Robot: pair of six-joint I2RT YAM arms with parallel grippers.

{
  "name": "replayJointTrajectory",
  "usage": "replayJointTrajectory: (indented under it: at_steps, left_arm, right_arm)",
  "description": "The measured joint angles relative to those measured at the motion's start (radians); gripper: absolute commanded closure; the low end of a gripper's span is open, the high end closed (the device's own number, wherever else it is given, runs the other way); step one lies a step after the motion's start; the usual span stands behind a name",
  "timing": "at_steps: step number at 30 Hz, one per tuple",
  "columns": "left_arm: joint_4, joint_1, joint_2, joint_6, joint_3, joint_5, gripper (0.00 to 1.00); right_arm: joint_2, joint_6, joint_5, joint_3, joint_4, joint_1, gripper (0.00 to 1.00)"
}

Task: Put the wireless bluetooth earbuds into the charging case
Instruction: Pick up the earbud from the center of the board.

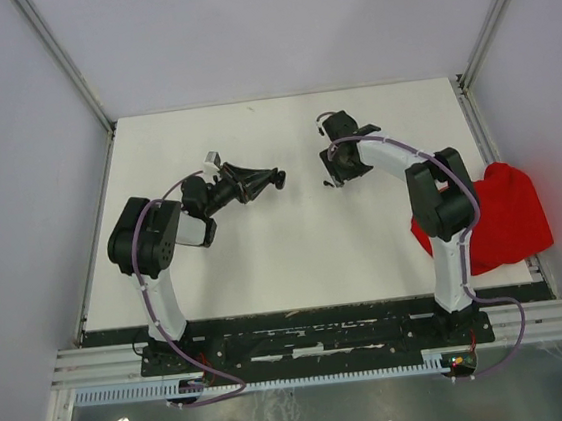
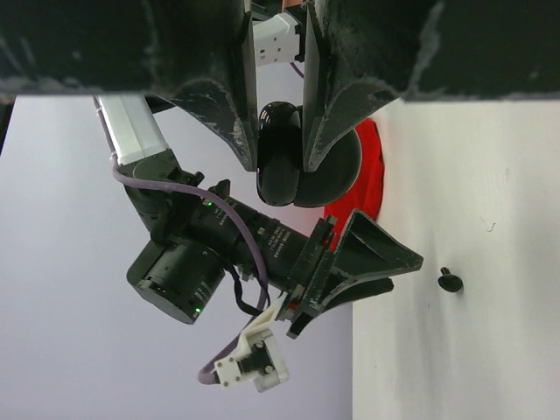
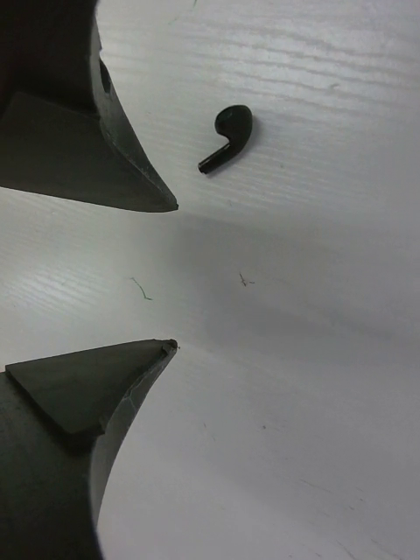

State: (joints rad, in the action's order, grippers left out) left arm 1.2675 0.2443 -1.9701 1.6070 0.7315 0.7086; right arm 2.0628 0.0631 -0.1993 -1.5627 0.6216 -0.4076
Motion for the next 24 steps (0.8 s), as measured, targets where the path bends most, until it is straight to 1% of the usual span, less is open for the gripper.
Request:
replayJointTrajectory:
  at_steps: [5,13,24]
  left_arm:
    - [0.002,0.000,0.000,0.005,0.000,0.000,0.97]
    - [0.008,-0.001,-0.001,0.006,0.000,0.000,0.97]
    - [0.024,-0.001,-0.019,0.013,0.000,0.000,0.97]
  right_arm:
    - [0.043,0.000,-0.024,-0.007,-0.018,0.000,0.32]
    - [0.056,0.000,-0.023,-0.021,-0.048,0.000,0.33]
    - [0.066,0.003,0.035,-0.027,-0.061,-0.003,0.34]
